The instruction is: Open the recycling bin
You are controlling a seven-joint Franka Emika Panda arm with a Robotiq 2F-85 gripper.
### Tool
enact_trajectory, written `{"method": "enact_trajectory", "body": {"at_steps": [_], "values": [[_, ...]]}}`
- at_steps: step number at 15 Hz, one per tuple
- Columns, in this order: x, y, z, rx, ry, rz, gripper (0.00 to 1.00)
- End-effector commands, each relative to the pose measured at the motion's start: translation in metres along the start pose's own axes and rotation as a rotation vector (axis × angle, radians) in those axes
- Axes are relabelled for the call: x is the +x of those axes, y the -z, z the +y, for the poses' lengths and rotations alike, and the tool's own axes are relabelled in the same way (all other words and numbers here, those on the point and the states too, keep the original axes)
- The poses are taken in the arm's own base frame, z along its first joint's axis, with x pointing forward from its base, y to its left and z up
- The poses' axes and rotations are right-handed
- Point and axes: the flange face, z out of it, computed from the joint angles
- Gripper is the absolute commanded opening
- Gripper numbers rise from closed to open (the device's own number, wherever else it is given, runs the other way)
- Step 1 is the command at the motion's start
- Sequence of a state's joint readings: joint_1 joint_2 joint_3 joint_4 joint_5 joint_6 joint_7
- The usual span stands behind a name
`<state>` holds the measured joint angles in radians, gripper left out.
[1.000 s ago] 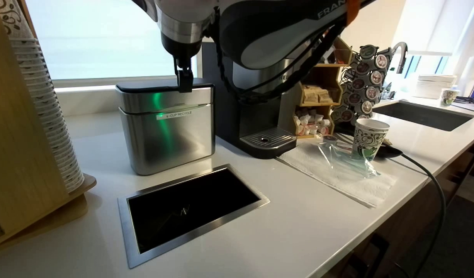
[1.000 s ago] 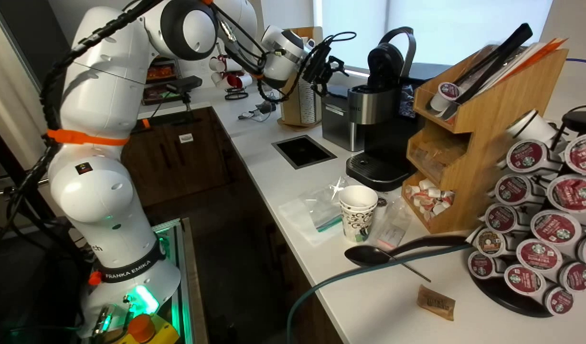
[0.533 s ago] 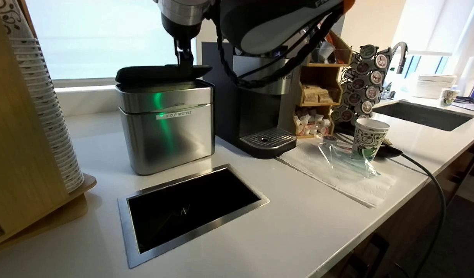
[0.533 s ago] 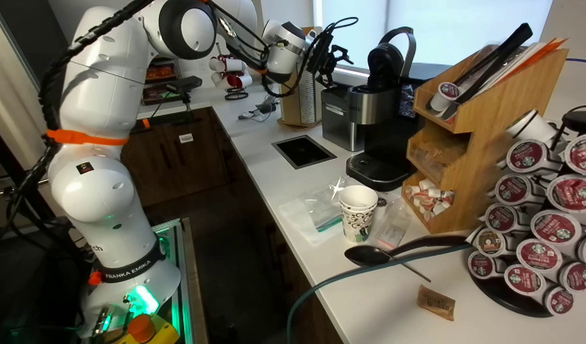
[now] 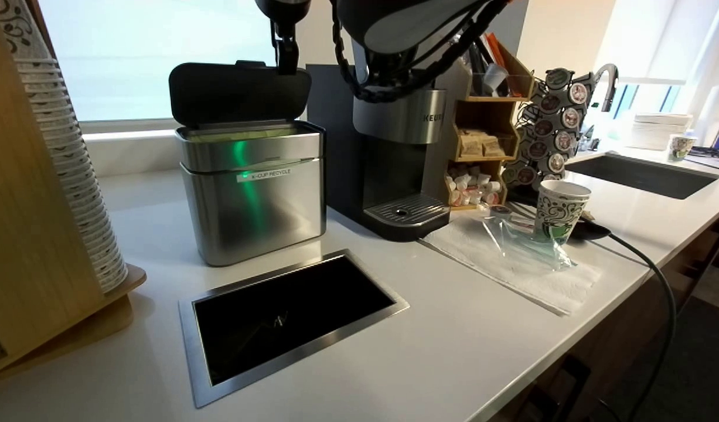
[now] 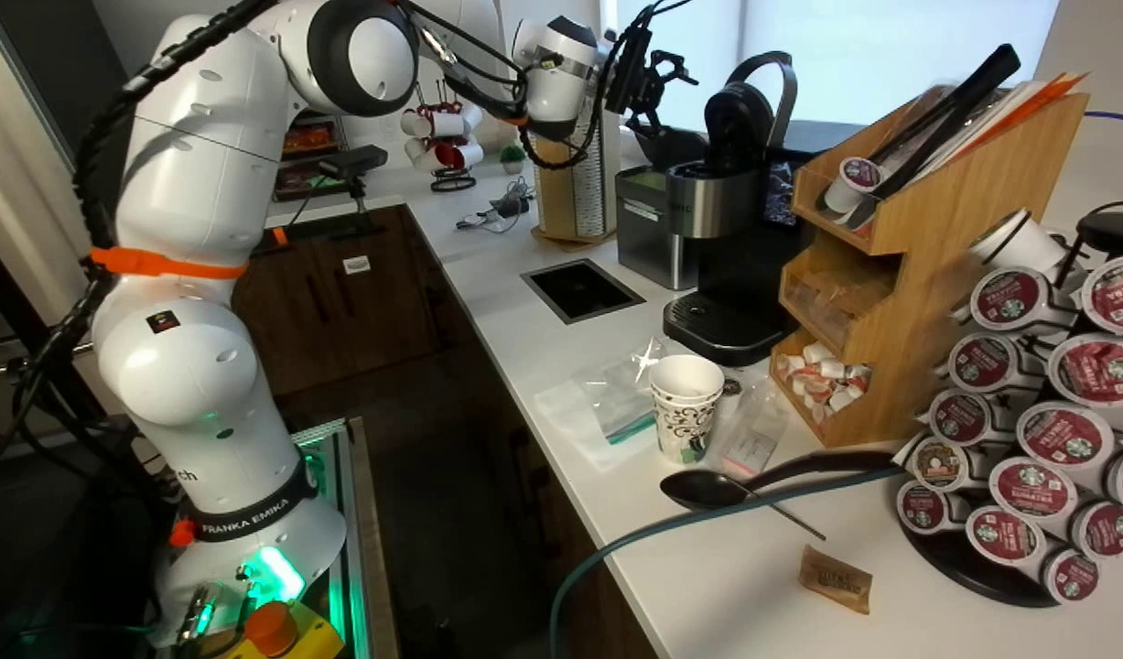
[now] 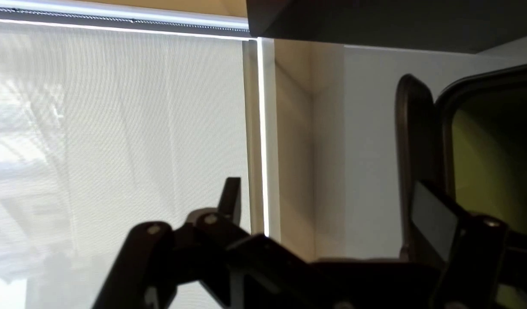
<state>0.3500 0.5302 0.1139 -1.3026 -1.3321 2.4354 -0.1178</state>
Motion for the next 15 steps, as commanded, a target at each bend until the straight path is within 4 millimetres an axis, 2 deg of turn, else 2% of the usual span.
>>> {"method": "enact_trajectory", "body": {"at_steps": [1,3,7,9,11,14,15], "values": [[0.012,0.018,-0.006,-0.016,0.005,0.029,1.00],[0.011,0.024,-0.001,-0.081,-0.021,-0.008,1.00],[0.008,0.013,0.002,-0.097,-0.058,-0.058,1.00],[0.010,0.015,0.001,-0.092,-0.062,-0.055,1.00],[0.019,0.031,-0.011,-0.032,-0.029,0.017,1.00],[0.036,0.062,-0.047,0.085,0.038,0.080,1.00],[0.040,0.068,-0.054,0.118,0.054,0.096,1.00]]}}
